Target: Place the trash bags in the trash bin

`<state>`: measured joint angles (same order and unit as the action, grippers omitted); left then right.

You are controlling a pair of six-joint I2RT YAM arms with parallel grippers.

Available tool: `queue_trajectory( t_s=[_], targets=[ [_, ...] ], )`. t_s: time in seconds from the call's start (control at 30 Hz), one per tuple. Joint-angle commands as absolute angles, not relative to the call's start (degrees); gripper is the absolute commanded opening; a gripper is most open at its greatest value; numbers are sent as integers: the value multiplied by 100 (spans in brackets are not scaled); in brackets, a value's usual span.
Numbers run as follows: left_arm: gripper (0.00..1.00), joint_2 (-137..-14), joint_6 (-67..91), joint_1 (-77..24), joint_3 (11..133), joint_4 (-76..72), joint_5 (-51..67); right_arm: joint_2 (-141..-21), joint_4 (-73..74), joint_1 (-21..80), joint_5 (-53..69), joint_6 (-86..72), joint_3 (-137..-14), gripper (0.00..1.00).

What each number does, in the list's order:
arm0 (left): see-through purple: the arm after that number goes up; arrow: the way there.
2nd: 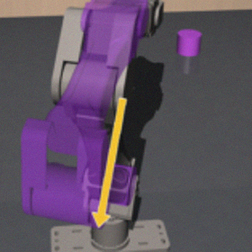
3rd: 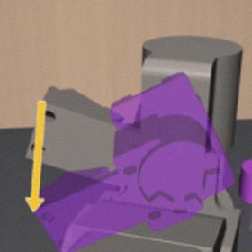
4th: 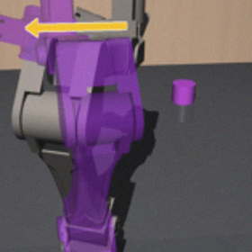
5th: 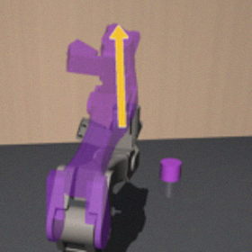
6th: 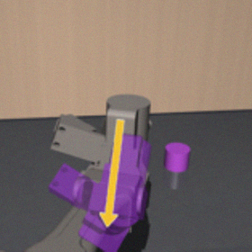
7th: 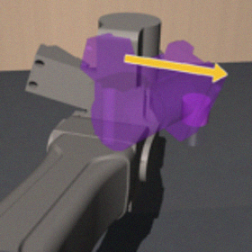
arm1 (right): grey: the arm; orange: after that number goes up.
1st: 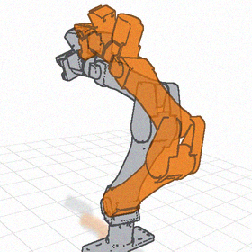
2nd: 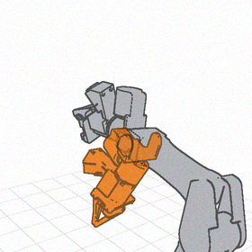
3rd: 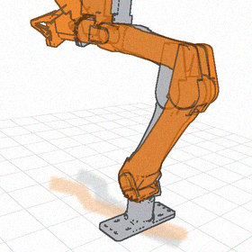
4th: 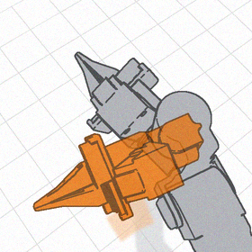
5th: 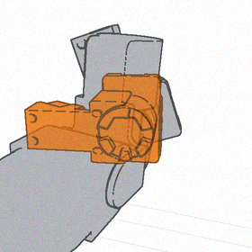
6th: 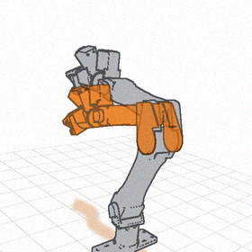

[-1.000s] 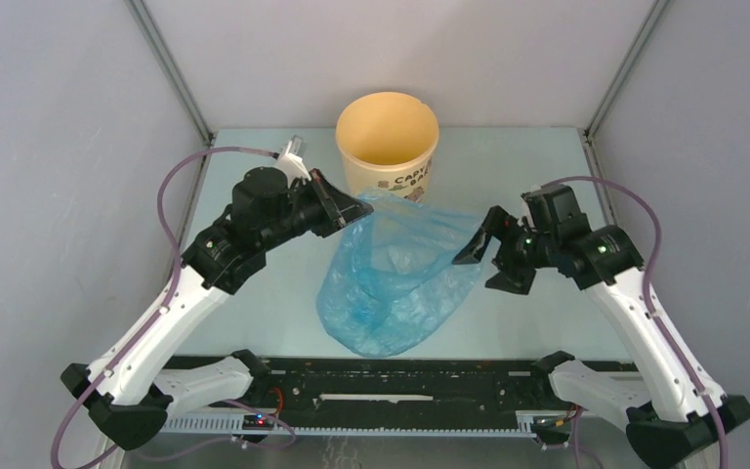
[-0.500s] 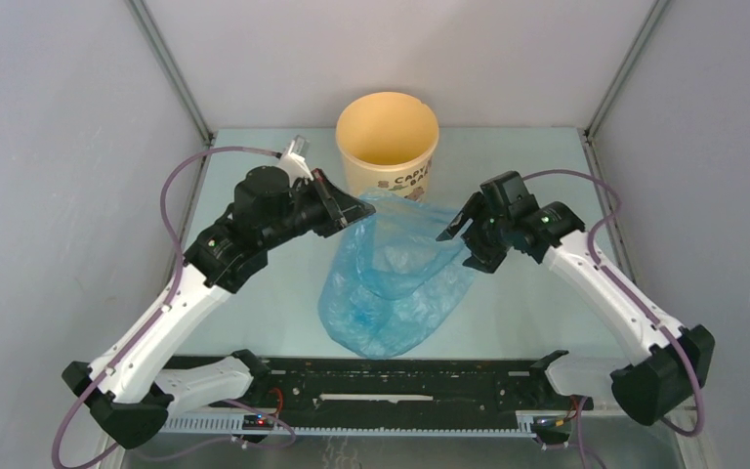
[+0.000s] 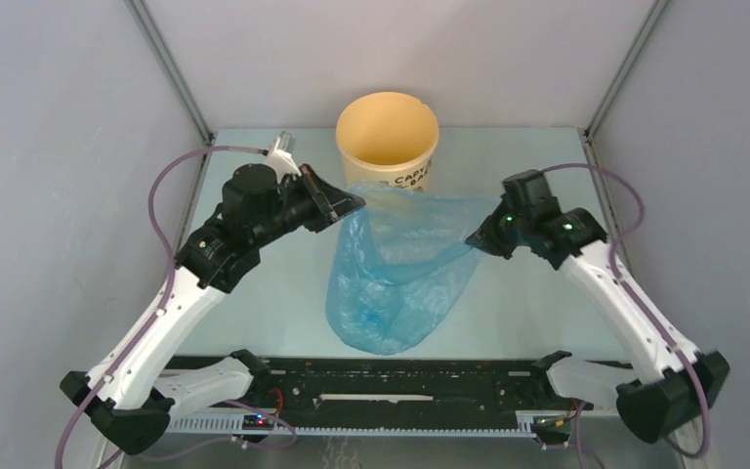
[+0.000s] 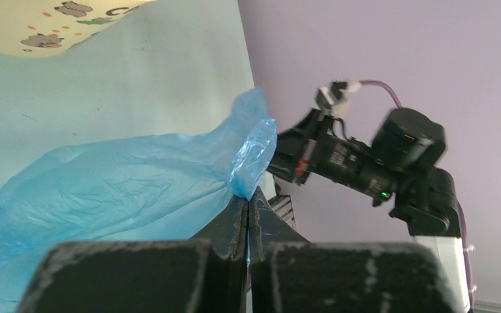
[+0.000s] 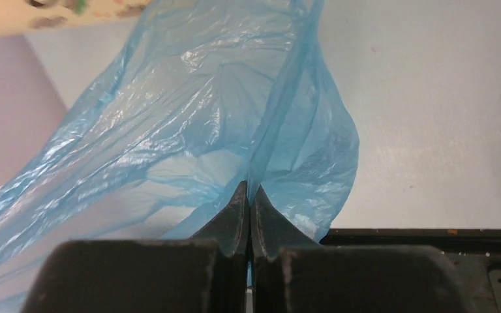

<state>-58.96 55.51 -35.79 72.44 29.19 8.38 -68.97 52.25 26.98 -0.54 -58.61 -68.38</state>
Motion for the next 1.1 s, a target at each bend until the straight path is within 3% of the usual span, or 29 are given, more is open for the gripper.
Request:
queue_trajectory(
  t_s=[0.0,0.13,0.3,1.07],
  targets=[
    [0,-5828,5519,-3343,7277,2758,1091,-5919,5204,2031,722,-4861,-7003,0],
    [0,-5990,5619,-3266,7440,2605,1334,-5377,5423,1405,1594,-3852,-7835,0],
    [0,-6191,5819,-3260,7523,2536,1396,-5414,5707,1380,2566,-3095,-8495,0],
    [6,-6548,5558,-3313,7587,2830,1925,-5469,6677,1301,2377,-2765,-9443,0]
  ],
)
